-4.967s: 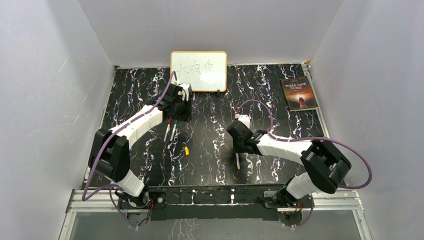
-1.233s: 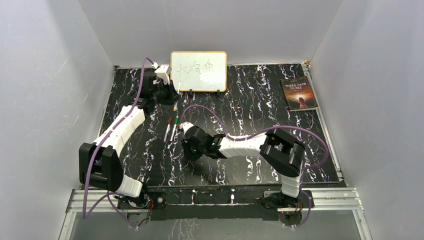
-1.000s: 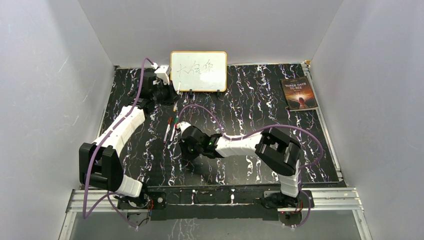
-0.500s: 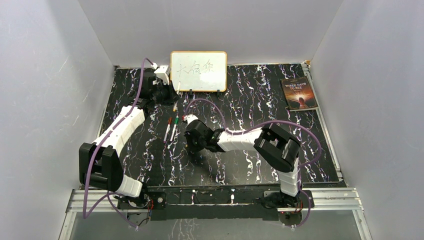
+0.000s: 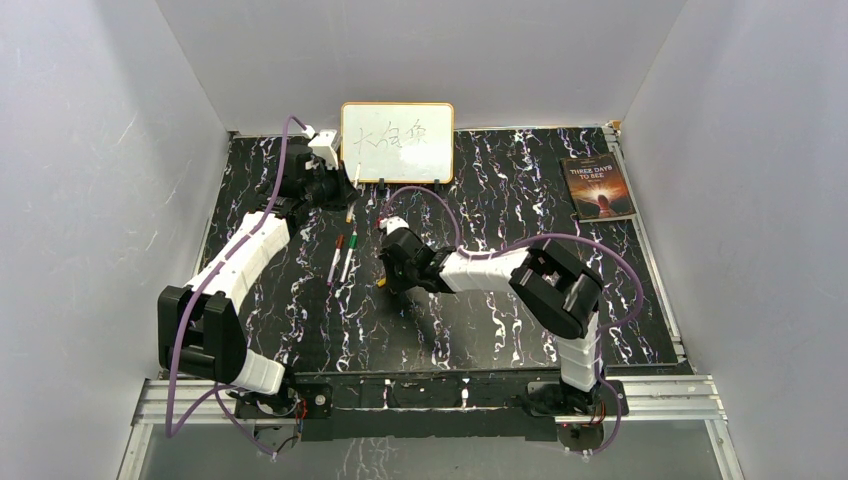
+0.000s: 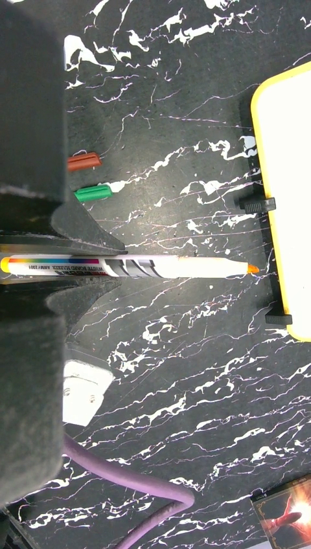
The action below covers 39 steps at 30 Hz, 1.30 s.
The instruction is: Insert the pens into the pen caps
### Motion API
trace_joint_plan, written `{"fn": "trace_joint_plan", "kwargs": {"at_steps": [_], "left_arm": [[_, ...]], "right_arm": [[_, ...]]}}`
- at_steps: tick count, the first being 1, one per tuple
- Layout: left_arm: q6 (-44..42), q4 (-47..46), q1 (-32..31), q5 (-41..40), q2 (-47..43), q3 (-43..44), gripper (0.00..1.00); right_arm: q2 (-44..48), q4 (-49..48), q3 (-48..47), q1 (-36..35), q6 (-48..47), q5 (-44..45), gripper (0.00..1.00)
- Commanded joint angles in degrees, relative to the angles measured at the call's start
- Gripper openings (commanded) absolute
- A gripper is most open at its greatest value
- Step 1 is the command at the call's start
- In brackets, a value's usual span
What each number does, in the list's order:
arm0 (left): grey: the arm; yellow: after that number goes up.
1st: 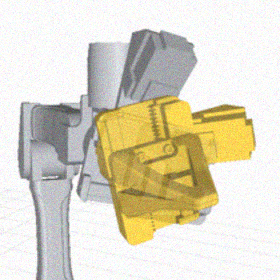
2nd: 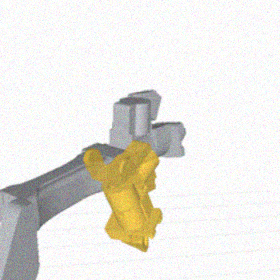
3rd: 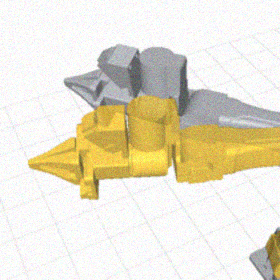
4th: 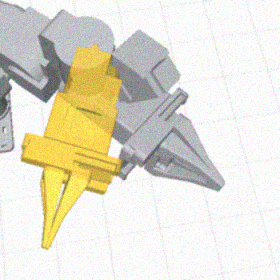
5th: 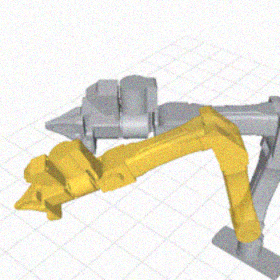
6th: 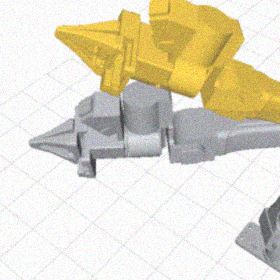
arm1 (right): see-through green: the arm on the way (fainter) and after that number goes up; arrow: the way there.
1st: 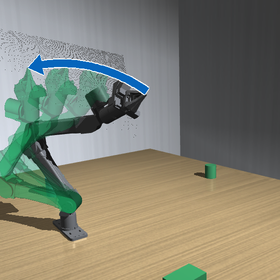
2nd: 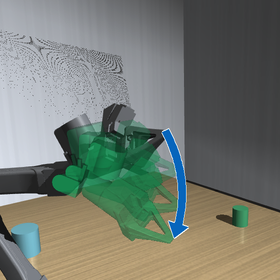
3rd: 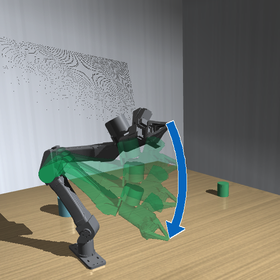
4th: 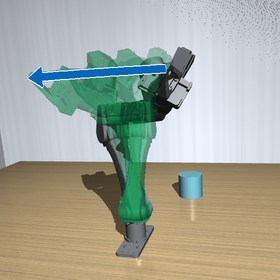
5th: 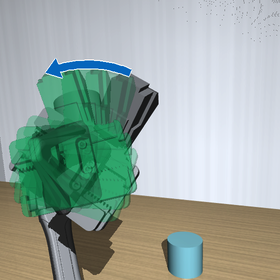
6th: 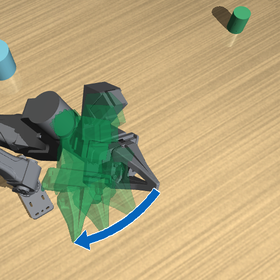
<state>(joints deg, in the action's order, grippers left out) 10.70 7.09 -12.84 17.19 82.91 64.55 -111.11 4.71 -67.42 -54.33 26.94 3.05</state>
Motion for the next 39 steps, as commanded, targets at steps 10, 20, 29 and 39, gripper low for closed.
{"fn": "trace_joint_plan", "kwargs": {"at_steps": [10, 20, 29, 39], "left_arm": [[0.2, -0.9, 0.3, 1.2, -3.2, -0.7, 0.0], [0.5, -0.9, 0.3, 0.8, -3.3, -0.8, 0.0], [5.6, 1.3, 4.2, -2.6, -1.4, 0.1, 0.0], [5.2, 0.5, 4.5, -2.2, -1.9, -0.4, 0.0]], "right_arm": [[-4.5, 1.1, -6.0, 2.3, -2.2, 3.9, 0.0], [-3.1, 1.2, -7.4, 3.1, -1.9, 6.2, 0.0], [-3.2, 4.7, -11.2, -0.6, -1.0, 13.5, 0.38], [-6.9, 7.4, -16.2, -3.2, -1.3, 16.4, 0.41]]}}
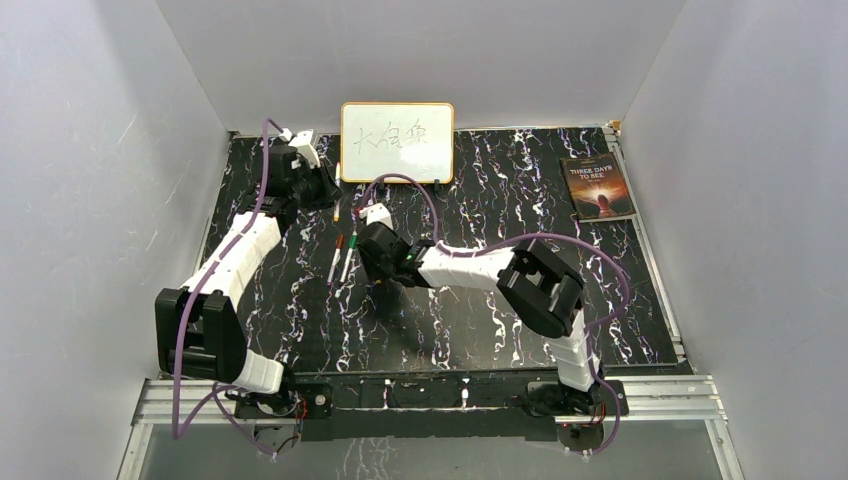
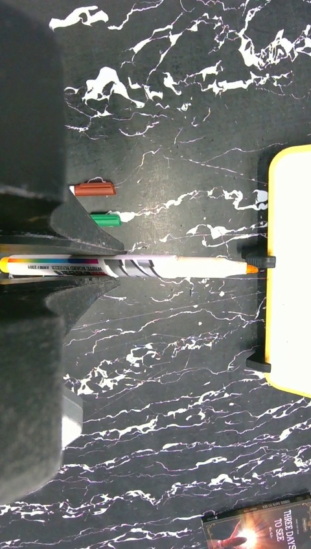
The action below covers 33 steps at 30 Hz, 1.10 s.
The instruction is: Insert the pens into the pen caps
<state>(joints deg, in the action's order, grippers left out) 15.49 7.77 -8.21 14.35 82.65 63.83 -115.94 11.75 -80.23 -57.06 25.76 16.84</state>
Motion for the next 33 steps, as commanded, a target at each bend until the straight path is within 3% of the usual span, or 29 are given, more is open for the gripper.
{"fn": "trace_joint_plan", "kwargs": {"at_steps": [1, 10, 17, 23, 29, 33], "left_arm": [[0.3, -0.2, -0.1, 0.7, -1.6, 0.3, 0.0], [0.2, -0.9, -0.1, 1.9, -1.8, -0.1, 0.0], [0.0, -1.1, -0.1, 2.4, -2.1, -0.1, 0.0], [0.0, -1.3, -0.1, 2.7, -2.0, -0.2, 0.0], [0.2, -1.7, -0.1, 3.1, -1.9, -0.4, 0.0], [0.4, -2.0, -0.1, 3.6, -1.9, -0.5, 0.0]], "right_arm": [[-2.6, 1.0, -4.0, -0.6, -0.2, 2.9, 0.41], [-6.4, 3.9, -6.4, -0.6, -0.2, 5.2, 0.4], [-6.4, 5.9, -7.1, -1.6, -0.8, 7.6, 0.25], [-6.9, 8.9, -9.2, -3.4, -1.5, 9.9, 0.28], [-6.8, 9.0, -8.7, -3.4, -0.8, 8.4, 0.02], [-4.3, 6.2, -5.2, -2.2, 0.7, 6.0, 0.0]]}}
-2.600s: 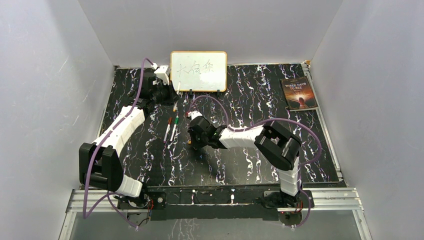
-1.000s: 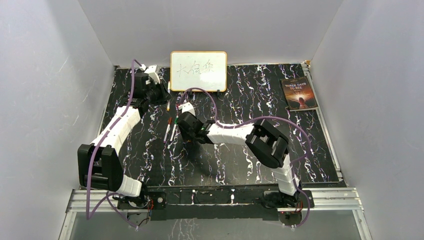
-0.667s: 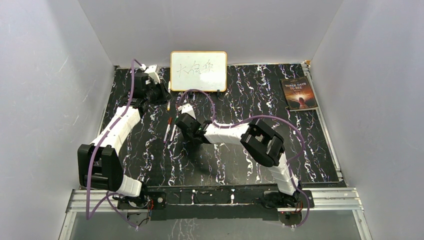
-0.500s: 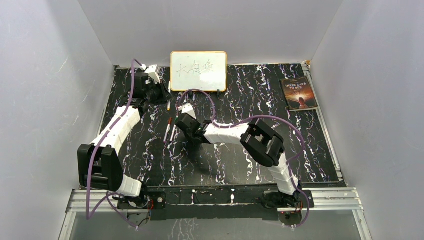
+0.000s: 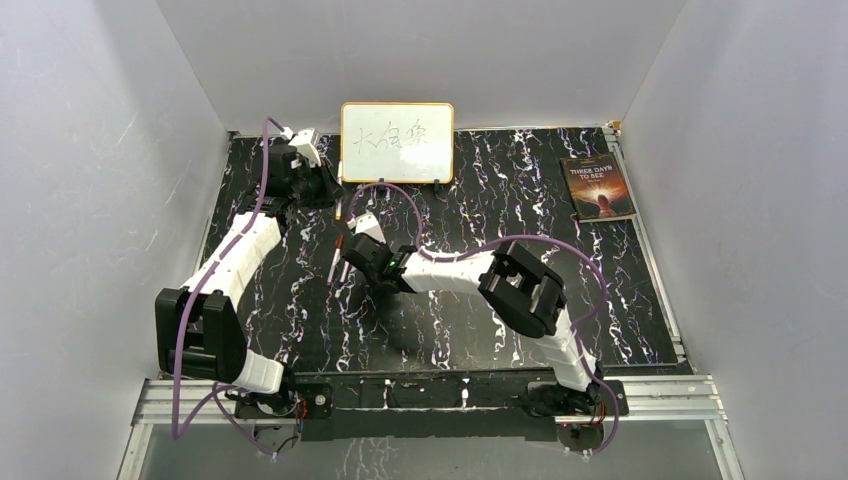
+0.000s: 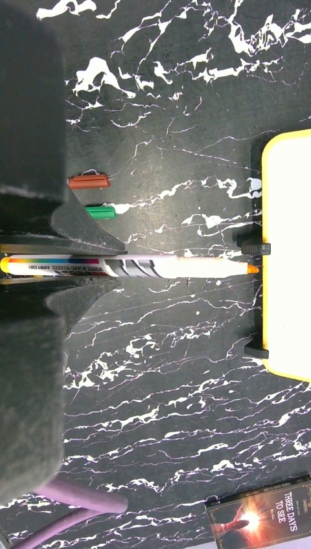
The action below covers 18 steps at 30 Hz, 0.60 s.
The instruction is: Insert the pens into the pen caps
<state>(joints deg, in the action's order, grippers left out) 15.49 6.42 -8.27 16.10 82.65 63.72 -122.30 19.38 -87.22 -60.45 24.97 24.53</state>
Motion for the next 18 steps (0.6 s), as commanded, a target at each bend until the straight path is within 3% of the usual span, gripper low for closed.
{"fn": "trace_joint_plan", "kwargs": {"at_steps": [1, 6, 10, 13, 18], "left_arm": [[0.4, -0.8, 0.0, 1.9, -1.9, -0.4, 0.0], [1.8, -3.2, 0.0, 4.5, -2.4, -1.4, 0.0], [7.6, -9.1, -0.1, 11.9, -3.3, -4.5, 0.0], [16.1, -23.2, -1.3, 19.5, -4.0, -10.3, 0.0], [22.4, -41.0, -9.8, 20.2, -8.1, -17.8, 0.0]], "right_arm": [[3.1, -2.3, 3.1, 1.6, 1.9, -2.1, 0.0], [13.2, -10.5, 13.3, 6.7, 4.9, -7.4, 0.0], [24.9, -19.5, 23.6, 11.8, 7.5, -10.6, 0.0], [34.2, -28.0, 31.9, 16.5, 10.0, -13.9, 0.0], [48.1, -39.9, 42.2, 21.0, 9.8, -14.9, 0.0]]}}
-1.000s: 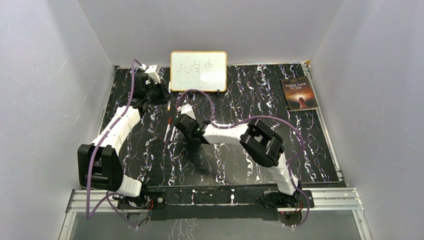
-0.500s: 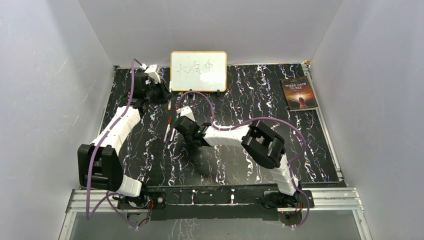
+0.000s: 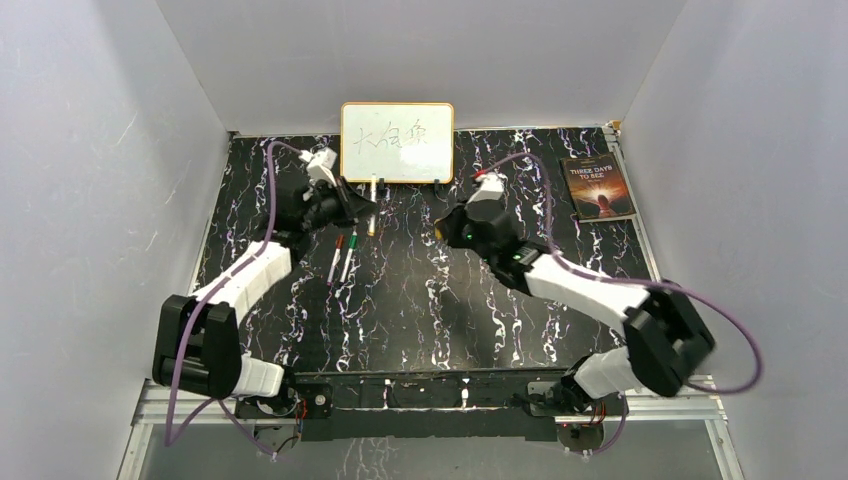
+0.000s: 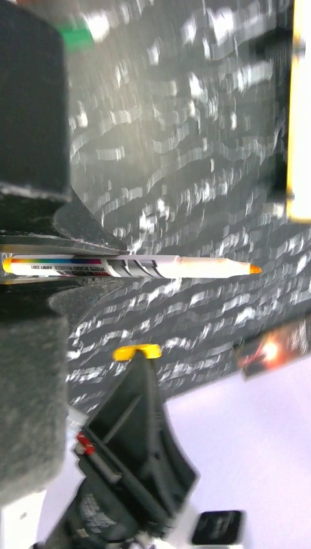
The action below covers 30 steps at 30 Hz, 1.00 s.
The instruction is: Insert the pens into the pen caps
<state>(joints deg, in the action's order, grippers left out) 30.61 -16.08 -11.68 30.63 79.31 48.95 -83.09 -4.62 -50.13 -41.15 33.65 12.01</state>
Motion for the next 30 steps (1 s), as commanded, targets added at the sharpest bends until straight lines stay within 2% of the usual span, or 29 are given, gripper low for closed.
{"fn": "trace_joint_plan", "kwargs": {"at_steps": [1, 6, 12, 23, 30], "left_arm": [[8.1, -22.2, -8.7, 5.5, -5.0, -4.2, 0.0], [16.6, -40.7, -17.7, 4.9, -2.2, -8.7, 0.0], [26.1, -55.8, -21.1, 5.1, 2.8, -10.0, 0.0], [33.7, -70.1, -27.4, 2.3, 7.7, -9.3, 0.0], [32.9, -68.6, -29.3, 1.1, 8.2, -8.0, 0.0]], "right_arm": [[11.3, -18.2, 6.5, 2.3, 0.6, -2.6, 0.0], [20.0, -26.3, 10.1, 5.5, 1.5, -6.4, 0.0], [26.4, -27.9, 10.5, 6.9, 2.1, -6.6, 0.0], [28.5, -31.7, 11.4, 7.4, 1.1, -7.1, 0.0], [28.3, -33.3, 10.9, 7.4, 0.0, -8.4, 0.0]]}}
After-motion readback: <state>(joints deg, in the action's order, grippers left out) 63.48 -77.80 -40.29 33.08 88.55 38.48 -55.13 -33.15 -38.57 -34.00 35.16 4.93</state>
